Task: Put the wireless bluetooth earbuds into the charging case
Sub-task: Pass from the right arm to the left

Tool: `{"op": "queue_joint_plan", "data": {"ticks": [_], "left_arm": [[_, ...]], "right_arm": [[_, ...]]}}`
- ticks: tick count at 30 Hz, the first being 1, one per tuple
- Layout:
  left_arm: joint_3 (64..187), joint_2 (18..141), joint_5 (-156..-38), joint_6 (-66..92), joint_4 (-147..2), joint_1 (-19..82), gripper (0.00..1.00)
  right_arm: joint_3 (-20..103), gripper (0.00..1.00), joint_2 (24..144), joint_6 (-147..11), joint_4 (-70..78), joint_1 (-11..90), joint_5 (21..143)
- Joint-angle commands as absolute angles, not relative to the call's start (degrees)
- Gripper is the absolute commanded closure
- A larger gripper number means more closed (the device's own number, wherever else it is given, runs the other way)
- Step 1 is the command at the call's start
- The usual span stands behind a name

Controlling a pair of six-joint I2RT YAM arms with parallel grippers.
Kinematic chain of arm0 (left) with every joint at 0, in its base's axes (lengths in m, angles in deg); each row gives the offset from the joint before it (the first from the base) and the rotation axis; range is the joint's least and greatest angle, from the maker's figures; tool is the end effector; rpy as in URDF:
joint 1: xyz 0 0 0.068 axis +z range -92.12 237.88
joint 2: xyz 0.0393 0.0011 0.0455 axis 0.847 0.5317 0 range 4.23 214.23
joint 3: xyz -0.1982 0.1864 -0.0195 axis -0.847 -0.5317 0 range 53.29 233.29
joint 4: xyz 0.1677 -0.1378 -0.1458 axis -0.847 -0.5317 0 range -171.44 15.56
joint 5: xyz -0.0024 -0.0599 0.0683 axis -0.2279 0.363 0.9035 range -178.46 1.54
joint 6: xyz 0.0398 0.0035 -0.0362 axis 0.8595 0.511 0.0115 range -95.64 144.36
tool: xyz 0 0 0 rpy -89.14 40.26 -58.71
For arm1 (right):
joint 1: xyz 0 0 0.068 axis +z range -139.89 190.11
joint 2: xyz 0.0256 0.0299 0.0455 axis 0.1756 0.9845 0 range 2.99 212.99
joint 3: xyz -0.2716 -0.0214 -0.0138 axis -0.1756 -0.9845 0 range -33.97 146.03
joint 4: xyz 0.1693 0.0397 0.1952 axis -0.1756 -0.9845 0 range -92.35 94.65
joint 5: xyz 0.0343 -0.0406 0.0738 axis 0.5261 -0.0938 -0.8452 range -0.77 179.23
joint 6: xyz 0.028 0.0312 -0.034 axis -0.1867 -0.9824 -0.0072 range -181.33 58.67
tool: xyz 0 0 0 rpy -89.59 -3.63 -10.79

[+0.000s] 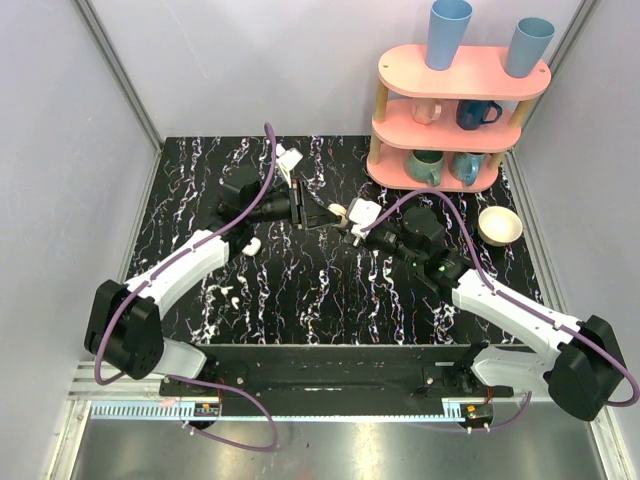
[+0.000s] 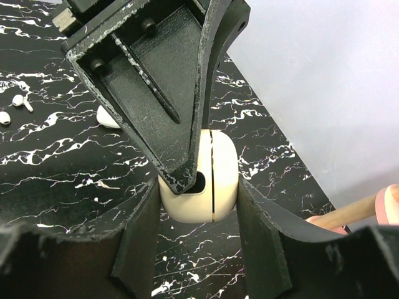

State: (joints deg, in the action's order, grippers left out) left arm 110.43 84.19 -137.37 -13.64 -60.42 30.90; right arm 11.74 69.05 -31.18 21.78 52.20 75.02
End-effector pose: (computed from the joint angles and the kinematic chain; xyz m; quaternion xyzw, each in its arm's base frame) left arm 0.2723 -0.1687 0.3188 0.2017 0.7139 -0.5833 0.3308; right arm 0.1958 0.1886 0.3197 -0.4937 0.5325 0.1603 0.6686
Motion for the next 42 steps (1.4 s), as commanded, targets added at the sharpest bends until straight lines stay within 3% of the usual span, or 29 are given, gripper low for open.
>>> {"op": "queue_joint_plan", "data": {"ticks": [1,16,19,22,24,25,26,28,30,33,36,40,41,42], "left_arm": [[111.47,84.73,-136.37,-13.52,-57.56,30.55,0.63],[112.61,85.44,-136.01,-14.22,-57.21,30.37,0.62],[112.79,85.7,-135.84,-14.22,-57.91,30.37,0.67],[113.05,85.96,-135.31,-13.35,-58.53,30.28,0.84],[113.4,86.14,-134.87,-12.64,-59.32,30.2,0.91],[113.4,86.23,-134.78,-11.94,-59.41,30.28,1.0],[113.14,86.14,-134.61,-11.5,-59.32,30.28,1.0],[112.61,85.79,-133.91,-9.14,-59.76,30.28,1.0],[111.56,84.65,-132.33,-7.29,-60.46,30.28,1.0],[107.88,81.76,-130.04,-3.77,-57.75,30.37,1.0],[102.61,78.33,-126.27,-2.45,-50.9,30.81,1.0],[97.33,75.87,-124.76,-2.36,-39.76,32.13,1.0],[94.53,75.42,-125.46,-2.01,-36.59,32.3,1.0],[92.42,74.81,-125.81,-2.01,-32.29,32.31,1.0]], "right_arm": [[12.52,1.0,68.55,-31.62,23.9,52.92,74.2],[12.44,1.0,68.64,-31.36,23.29,52.83,73.94],[12.52,1.0,68.64,-31.62,23.38,52.92,73.59],[12.61,1.0,68.64,-31.97,23.03,52.83,73.15],[12.87,0.92,68.64,-32.32,22.41,52.83,72.8],[12.96,0.81,68.55,-33.11,22.41,52.92,72.88],[13.05,0.56,68.47,-33.9,22.76,52.92,73.15],[12.88,0.41,67.85,-36.0,23.55,52.83,73.41],[12.61,0.18,66.54,-38.03,25.3,52.92,74.02],[12.44,0.07,64.0,-42.33,26.8,52.83,76.31],[13.48,0.02,61.27,-47.17,25.93,52.83,80.43],[16.65,0.0,58.19,-55.66,20.15,52.74,88.42],[18.31,0.0,58.7,-58.31,17.25,52.74,95.05],[24.07,0.0,59.67,-60.17,13.13,52.39,96.69]]}}
